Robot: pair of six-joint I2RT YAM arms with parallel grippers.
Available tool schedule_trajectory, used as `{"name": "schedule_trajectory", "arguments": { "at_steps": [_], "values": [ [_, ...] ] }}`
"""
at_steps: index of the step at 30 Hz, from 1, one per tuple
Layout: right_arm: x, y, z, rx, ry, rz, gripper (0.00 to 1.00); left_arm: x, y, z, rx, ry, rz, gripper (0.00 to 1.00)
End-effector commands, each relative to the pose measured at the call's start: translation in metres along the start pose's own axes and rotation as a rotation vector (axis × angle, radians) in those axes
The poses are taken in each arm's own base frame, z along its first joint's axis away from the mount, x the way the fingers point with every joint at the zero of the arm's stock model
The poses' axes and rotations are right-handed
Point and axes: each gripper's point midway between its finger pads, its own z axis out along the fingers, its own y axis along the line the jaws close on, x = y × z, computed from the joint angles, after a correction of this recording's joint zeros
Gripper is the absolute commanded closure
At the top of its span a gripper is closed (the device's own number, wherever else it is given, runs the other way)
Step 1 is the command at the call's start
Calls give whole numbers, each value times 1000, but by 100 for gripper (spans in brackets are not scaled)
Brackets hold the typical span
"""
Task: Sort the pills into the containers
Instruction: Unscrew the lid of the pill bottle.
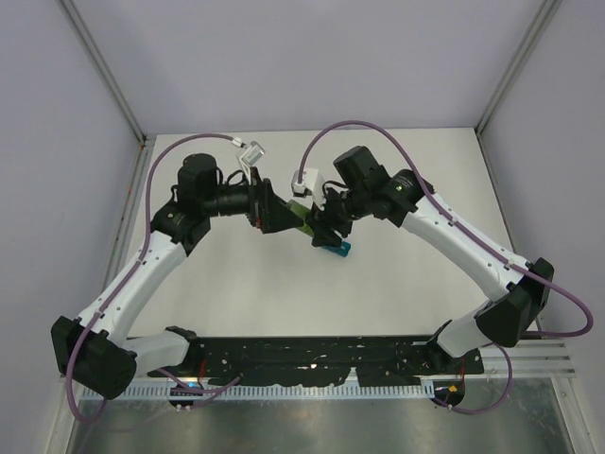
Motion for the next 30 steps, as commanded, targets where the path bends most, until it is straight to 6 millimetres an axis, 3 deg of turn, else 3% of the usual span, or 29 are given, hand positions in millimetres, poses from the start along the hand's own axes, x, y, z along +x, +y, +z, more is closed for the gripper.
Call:
{"name": "schedule_trajectory", "arguments": {
  "at_steps": [1,4,7,17,22,30],
  "values": [
    [-13,27,-16,-110,-84,-54,94,-7,-36,-15,164,27,370,1],
    [-7,43,-19,-194,-73,-72,94,5,-42,-27,222,55,642,0],
    [-6,58,-21,-287,-77,-79,94,14,-43,-35,229,60,774,0],
    [-12,72,-27,-381,-93,-94,94,37,-40,-27,235,101,854,0],
    [-13,73,-28,-382,-96,-99,94,43,-36,-19,236,115,844,9],
    [-7,68,-24,-348,-81,-95,94,37,-43,-17,250,92,795,37]
  ]
}}
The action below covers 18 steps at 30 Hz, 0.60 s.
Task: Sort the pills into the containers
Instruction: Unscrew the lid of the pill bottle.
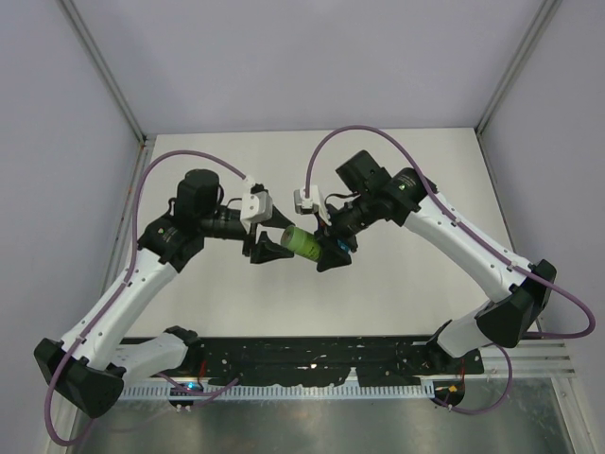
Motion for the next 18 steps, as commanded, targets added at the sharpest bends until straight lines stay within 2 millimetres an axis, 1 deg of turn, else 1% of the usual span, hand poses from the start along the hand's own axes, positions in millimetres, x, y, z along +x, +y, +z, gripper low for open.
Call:
{"name": "schedule_trajectory", "arguments": {
  "at_steps": [1,5,10,14,15,18],
  "values": [
    [-13,-2,-6,31,-39,-46,95,-13,0,1,3,-38,7,40],
    [-11,-9,-7,80,-32,-37,94,-14,1,2,2,-46,-31,55],
    [-11,-17,-9,130,-28,-28,95,-15,-1,6,18,-52,-101,79],
    [-10,-25,-9,170,-23,-22,95,-13,4,8,-18,-55,-177,97],
    [-11,-27,-10,185,-23,-21,95,-13,8,9,-44,-59,-208,100],
    [-9,-36,-13,236,-11,-17,94,-10,21,8,-140,-66,-311,100]
  ]
}}
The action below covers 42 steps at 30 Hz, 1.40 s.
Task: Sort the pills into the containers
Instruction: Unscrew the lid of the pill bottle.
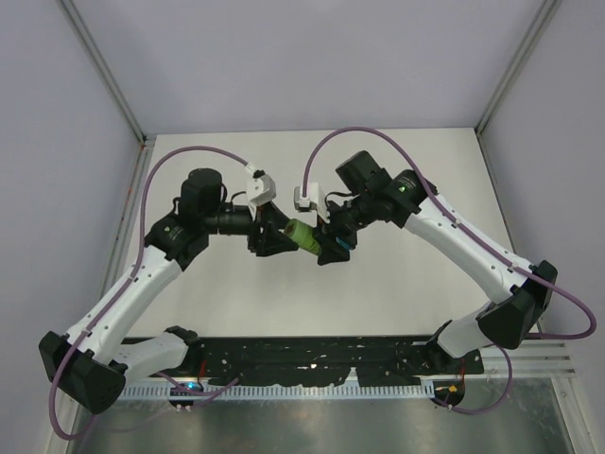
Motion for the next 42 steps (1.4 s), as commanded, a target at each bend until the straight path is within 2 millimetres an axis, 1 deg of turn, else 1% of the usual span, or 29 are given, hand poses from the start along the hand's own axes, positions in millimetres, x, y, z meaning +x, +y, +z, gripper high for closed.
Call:
{"name": "schedule_trajectory", "arguments": {
  "at_steps": [1,8,12,17,23,28,34,37,38,39,40,41,42],
  "values": [
    [-17,-18,-10,129,-51,-31,95,-19,11,2,-97,-77,-118,100],
    [-15,-37,-13,236,-34,-15,94,-22,25,2,-209,-103,-341,100],
    [-13,-44,-14,274,-26,-8,95,-26,26,1,-231,-107,-400,100],
    [-11,-44,-14,279,-24,-8,95,-30,22,-3,-226,-99,-367,100],
    [-11,-41,-13,262,-27,-14,94,-21,23,-11,-238,-67,-287,100],
    [-8,-40,-15,267,-28,-12,94,-5,33,-22,-288,-42,-248,100],
    [0,-43,-17,280,-22,3,95,28,54,-34,-392,31,-238,100],
    [4,-47,-19,295,-32,14,95,53,73,-39,-482,109,-244,100],
    [9,-48,-17,293,-27,25,95,61,82,-42,-528,135,-246,100],
    [10,-50,-20,301,-37,33,94,70,86,-44,-546,164,-235,100],
    [16,-50,-18,299,-31,43,94,82,93,-45,-571,195,-234,100],
    [16,-53,-22,313,-42,47,95,91,98,-45,-594,215,-241,100],
    [22,-53,-21,313,-37,56,95,99,103,-45,-607,238,-245,100]
  ]
}}
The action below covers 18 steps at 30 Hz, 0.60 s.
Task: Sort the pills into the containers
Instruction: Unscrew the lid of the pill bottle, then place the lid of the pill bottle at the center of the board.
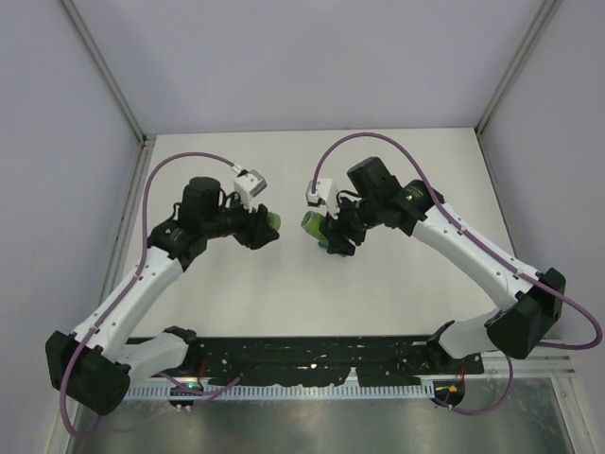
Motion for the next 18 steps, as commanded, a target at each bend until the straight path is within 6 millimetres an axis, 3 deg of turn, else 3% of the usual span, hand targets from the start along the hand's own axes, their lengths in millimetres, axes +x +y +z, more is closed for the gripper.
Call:
{"name": "schedule_trajectory", "arguments": {
  "at_steps": [1,8,12,18],
  "values": [
    [-7,-10,-14,57,-85,6,95,39,43,14,-157,118,40,100],
    [20,-20,-15,84,-82,62,94,95,85,43,-282,303,-60,100],
    [33,-25,-17,104,-82,87,94,123,99,55,-320,397,-116,100],
    [53,-33,-18,127,-72,123,94,146,114,61,-385,507,-175,95]
  ]
}}
